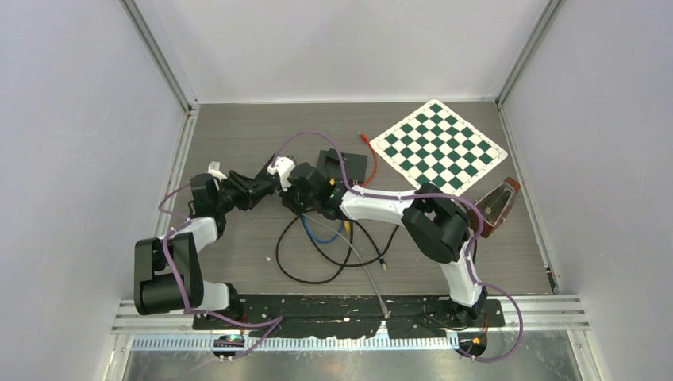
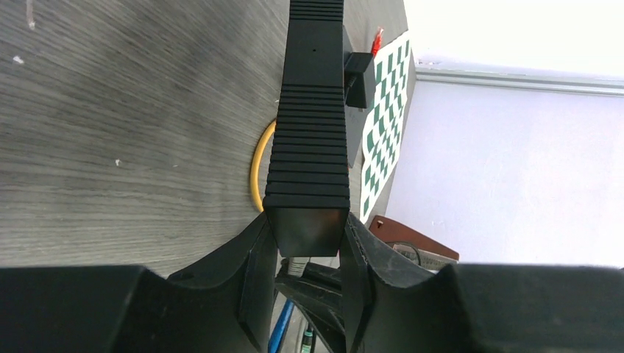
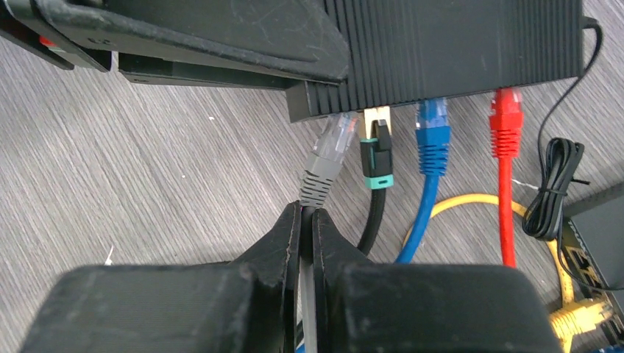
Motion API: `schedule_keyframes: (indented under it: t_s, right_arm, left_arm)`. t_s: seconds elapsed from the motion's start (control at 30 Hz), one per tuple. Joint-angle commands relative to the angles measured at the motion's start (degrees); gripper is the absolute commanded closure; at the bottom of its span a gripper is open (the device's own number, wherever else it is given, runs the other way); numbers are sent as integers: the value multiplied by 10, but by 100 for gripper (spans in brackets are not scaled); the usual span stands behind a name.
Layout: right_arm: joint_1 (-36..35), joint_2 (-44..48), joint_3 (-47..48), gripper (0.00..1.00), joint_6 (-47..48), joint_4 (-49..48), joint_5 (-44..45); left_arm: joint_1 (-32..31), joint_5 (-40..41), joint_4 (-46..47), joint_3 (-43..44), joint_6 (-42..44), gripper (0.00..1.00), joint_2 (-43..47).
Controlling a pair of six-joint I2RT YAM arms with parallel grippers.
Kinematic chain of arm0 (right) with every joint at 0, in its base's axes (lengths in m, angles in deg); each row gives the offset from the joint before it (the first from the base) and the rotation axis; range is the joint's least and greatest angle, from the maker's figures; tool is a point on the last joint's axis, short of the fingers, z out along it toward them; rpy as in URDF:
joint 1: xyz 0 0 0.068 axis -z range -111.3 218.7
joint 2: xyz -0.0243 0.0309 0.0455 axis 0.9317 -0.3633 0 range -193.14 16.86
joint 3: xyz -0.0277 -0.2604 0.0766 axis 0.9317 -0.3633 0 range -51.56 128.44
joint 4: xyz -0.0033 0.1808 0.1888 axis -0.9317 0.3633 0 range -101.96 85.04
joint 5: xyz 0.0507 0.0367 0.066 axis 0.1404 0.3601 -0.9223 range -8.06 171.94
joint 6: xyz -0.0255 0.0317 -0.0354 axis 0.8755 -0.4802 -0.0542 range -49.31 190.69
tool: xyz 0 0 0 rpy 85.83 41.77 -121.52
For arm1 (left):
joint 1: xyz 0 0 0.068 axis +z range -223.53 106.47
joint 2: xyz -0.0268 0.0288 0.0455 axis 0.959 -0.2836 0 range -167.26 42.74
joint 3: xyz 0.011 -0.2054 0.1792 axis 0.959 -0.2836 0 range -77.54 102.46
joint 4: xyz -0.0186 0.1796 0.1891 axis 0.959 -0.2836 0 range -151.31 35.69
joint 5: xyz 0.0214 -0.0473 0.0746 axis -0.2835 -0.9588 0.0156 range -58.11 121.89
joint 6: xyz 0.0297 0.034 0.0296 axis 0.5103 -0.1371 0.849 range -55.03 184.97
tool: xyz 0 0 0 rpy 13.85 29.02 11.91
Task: Insert the plug into the switch port
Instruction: Insert the connector into the switch port.
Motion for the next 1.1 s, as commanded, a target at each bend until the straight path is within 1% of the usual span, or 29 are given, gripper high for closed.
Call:
schedule_keyframes:
  t_s: [0.0, 0.1, 0.13, 0.2, 0.33, 0.47, 0.7, 0.83, 1.07]
  right_arm:
    - [-1, 2, 5, 95, 29, -203, -8]
    - [3, 12, -28, 95, 37, -260, -22]
    - [7, 19, -49, 95, 38, -293, -28]
    - [15, 32, -77, 95, 52, -322, -35]
    - [35, 64, -125, 95, 83, -334, -52]
    - [47, 78, -131, 95, 105, -291, -55]
    - [45, 70, -104, 95, 110, -207, -66]
    - [44, 57, -81, 95, 126, -155, -80]
    - [40, 51, -62, 95, 144, -114, -105]
  left_arm:
    - [-26, -102, 14, -14, -19, 100, 5]
    - [-25, -108, 14, -12, -19, 100, 1]
    - [-25, -114, 14, -11, -18, 100, 0]
    - [-25, -127, 11, -5, -14, 100, -5]
    - [-25, -133, -43, 13, 32, 100, -4]
    - [-24, -127, -73, 26, 56, 100, -3]
    - [-24, -108, -112, 46, 91, 100, 3]
    - [-24, -109, -118, 50, 99, 100, 1]
    - [-24, -105, -117, 52, 99, 100, -3]
